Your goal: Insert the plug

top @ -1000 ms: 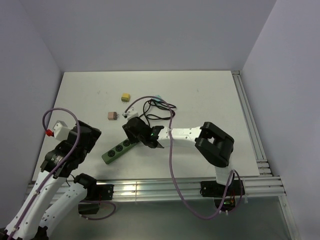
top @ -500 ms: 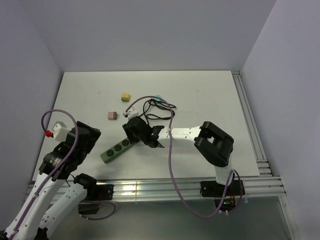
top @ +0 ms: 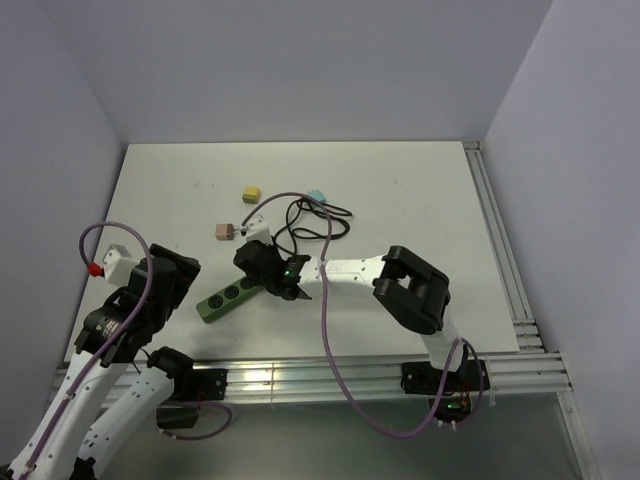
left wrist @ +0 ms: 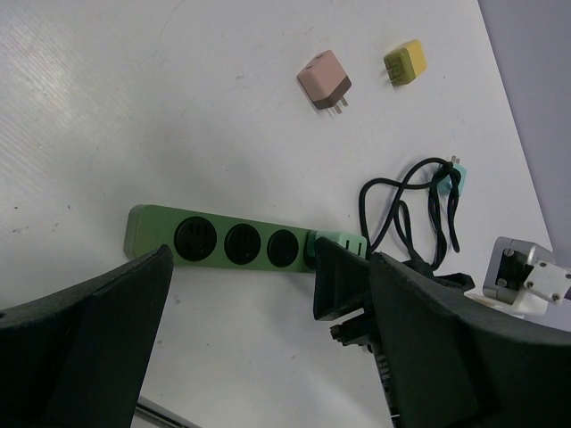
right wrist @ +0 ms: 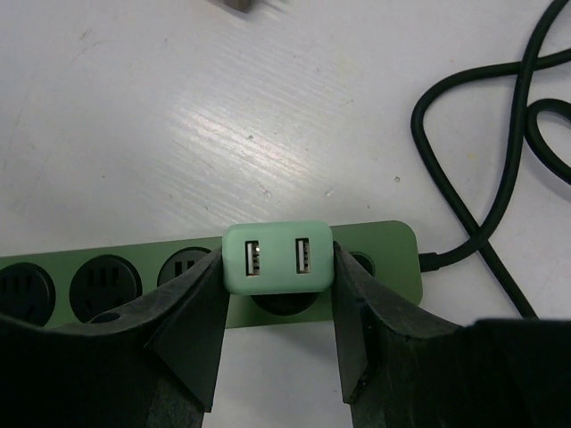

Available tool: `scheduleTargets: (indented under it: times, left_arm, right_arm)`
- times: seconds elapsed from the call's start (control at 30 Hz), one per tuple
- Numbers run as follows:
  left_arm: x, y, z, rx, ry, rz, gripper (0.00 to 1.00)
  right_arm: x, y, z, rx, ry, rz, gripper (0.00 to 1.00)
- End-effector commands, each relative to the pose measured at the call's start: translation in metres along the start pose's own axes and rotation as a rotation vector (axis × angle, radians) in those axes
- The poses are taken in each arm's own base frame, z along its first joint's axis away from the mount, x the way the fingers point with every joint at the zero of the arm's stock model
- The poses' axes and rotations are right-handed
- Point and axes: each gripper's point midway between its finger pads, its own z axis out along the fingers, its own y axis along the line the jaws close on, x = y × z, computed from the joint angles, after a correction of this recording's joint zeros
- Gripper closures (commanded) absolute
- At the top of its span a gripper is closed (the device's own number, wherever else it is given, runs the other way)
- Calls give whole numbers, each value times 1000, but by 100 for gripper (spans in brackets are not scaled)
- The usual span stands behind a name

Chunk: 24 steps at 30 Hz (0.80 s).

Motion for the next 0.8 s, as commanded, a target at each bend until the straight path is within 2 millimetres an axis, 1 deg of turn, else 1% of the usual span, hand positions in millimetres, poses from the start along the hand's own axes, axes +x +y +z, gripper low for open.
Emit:
scheduleTargets:
  times: [0.0,0.03,0.1,0.2,0.27,0.3,0.37,0.4,0.43,0.5,0.6,0.7,0.77]
  left_arm:
    - [-4,-6,-4,18,1,-6,3]
    - [-2,-7,-4,20,6,-5,3]
    - [-2,-7,-4,19,10,-2,3]
    - [-1,-7,-3,16,14,-4,3]
    - [-2,-6,-4,15,11,-6,4]
    - [-2,-6,-6,20,9,-11,3]
    - [-4,-4,-6,17,3,-12,3]
    - [-5,-5,-7,22,-1,-15,3]
    - [-5,-3,-7,19,-3,-16,3]
    - [-5,-5,-8,28,-1,-16,3]
    - [-4,-5,-7,23,5,-10,4]
    - [-3,-4,-7,17,7,-8,4]
    - [-3,-5,-7,22,7,-12,4]
  right_arm:
    - [217,-118,-27,398,649,-304,100]
    - [213,-119,-29,419,652,-319,100]
    - [211,-118,-29,435,645,-350,100]
    - [209,-113,-28,411,649,-367,100]
    - [215,-114,-28,414,666,-382,100]
    - [223,-112,-28,391,676,-369,100]
    - [232,-113,-28,386,680,-352,100]
    - [240,-112,-29,378,687,-357,100]
    - [248,-115,-29,394,699,-369,100]
    - [258,-111,-31,382,704,-377,100]
    - [267,-107,-32,361,700,-355,100]
    - [256,-109,-32,376,661,-346,100]
    - [242,-103,-32,352,611,-331,100]
